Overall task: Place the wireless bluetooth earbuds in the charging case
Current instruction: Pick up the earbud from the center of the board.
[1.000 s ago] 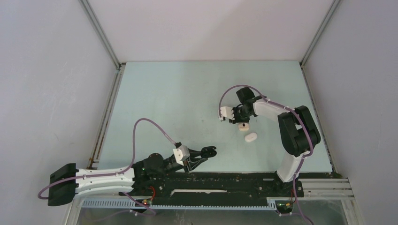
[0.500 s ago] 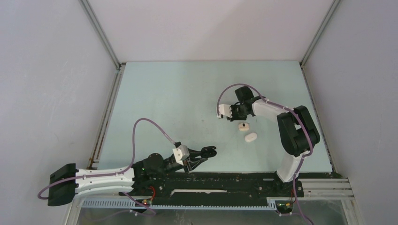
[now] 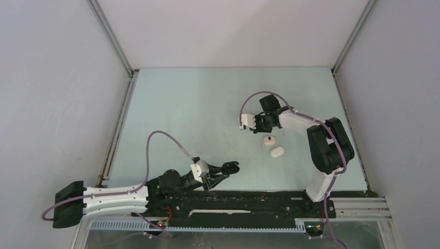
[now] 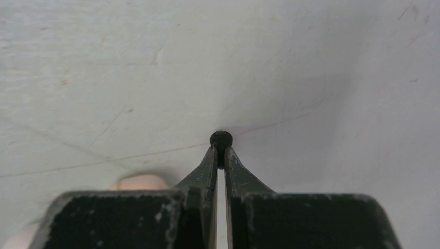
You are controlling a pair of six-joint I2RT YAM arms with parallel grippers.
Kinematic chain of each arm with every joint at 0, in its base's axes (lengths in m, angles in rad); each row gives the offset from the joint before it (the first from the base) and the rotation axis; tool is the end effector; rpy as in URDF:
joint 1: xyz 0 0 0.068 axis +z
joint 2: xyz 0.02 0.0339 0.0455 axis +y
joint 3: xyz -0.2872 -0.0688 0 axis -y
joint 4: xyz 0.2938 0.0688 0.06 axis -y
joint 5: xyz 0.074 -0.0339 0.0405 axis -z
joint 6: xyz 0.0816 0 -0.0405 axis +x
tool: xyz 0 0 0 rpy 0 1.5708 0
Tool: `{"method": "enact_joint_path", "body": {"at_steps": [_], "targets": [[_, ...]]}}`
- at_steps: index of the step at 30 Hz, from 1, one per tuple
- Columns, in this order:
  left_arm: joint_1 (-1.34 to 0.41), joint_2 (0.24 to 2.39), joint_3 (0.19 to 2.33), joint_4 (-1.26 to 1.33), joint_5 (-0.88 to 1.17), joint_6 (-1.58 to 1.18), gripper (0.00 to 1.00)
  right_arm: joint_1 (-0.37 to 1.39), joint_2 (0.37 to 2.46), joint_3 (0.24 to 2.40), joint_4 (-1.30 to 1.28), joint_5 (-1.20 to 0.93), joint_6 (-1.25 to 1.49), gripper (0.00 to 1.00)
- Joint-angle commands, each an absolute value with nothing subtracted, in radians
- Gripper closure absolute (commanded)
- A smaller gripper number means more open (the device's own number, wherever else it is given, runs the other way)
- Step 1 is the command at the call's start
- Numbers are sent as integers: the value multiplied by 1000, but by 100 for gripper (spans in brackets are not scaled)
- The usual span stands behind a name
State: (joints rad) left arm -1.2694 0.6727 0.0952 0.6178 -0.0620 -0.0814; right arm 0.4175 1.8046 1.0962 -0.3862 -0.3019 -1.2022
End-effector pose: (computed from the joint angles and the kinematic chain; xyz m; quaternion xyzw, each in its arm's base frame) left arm 0.0730 -0.2177 0.1886 0.3690 0.5863 -0.4339 0.5760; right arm 0.3726 0.1918 0.1123 -0.7202 0.6368 0.0459 0.2713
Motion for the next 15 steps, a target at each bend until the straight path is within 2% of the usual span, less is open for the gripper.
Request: {"method": "enact_joint_path", "body": {"at_steps": [1,9,15], "targets": [[-1276,664,97,657,-77,-87,100,408,1654,1128,-515,-343,-1114,100],[-1276,756,101,753,-53,-59,100,405,1217,1144,-835,-587,-901,100],[-1276,858,127,825,-9,-33,100,483,1004,1145,-977,-703,-772,100]]}}
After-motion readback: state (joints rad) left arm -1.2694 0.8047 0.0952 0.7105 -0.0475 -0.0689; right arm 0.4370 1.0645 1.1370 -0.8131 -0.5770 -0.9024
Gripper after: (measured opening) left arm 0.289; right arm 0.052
